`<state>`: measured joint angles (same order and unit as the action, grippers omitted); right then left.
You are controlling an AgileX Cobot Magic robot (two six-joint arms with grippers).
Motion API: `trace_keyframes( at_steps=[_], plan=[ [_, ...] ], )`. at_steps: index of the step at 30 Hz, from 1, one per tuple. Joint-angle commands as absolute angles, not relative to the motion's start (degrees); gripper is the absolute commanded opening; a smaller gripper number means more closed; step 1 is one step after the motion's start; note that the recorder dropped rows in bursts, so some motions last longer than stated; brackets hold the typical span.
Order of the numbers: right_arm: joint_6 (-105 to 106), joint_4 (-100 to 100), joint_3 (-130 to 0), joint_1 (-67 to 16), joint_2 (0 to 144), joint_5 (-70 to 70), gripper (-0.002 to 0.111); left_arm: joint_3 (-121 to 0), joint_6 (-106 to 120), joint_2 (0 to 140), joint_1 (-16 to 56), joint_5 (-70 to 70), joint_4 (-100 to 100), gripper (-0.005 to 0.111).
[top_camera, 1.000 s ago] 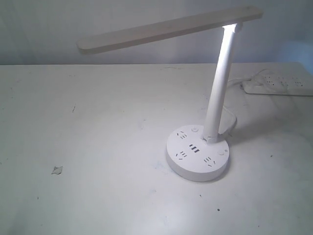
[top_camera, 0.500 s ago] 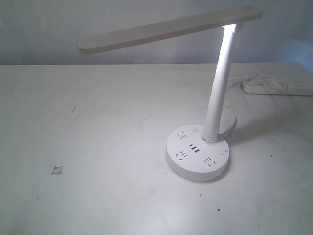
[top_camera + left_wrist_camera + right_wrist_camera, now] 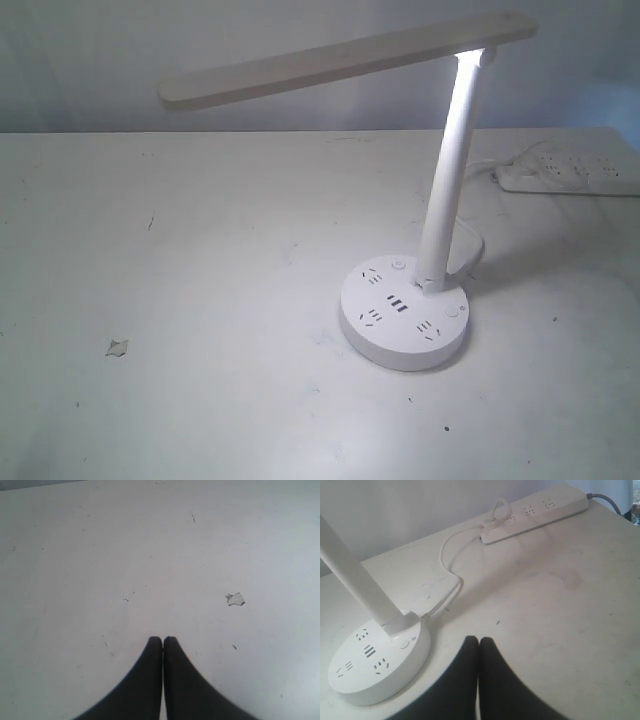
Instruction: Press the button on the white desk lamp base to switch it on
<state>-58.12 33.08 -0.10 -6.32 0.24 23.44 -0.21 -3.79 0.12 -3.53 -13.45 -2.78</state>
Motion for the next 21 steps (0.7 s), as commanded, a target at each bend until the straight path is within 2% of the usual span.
trace_keyframes(
  at_steps=[1,6,8,13,21],
  plan=[
    [-58.4,33.0,0.0,-6.4,0.0,23.3,0.0,0.0,-3.7,0.0,-3.3,-13.3,-2.8,0.0],
    [-57.5,32.9,0.0,-6.4,0.0,22.8,0.0,0.0,-3.7,0.0,-3.3,-13.3,-2.8,0.0],
    [-46.4,28.0,0.0,-6.4,0.0,22.1,0.0,0.0,-3.7,0.0,-3.3,-13.3,-2.8,0.0],
    [-3.5,3.4,0.0,-6.4,0.0,19.9,0.0,0.0,-3.7,0.0,-3.3,-13.3,-2.8,0.0],
    [-1.7,1.5,0.0,-6.4,0.0,20.0,0.0,0.0,-3.7,0.0,-3.3,-13.3,-2.8,0.0]
  ],
)
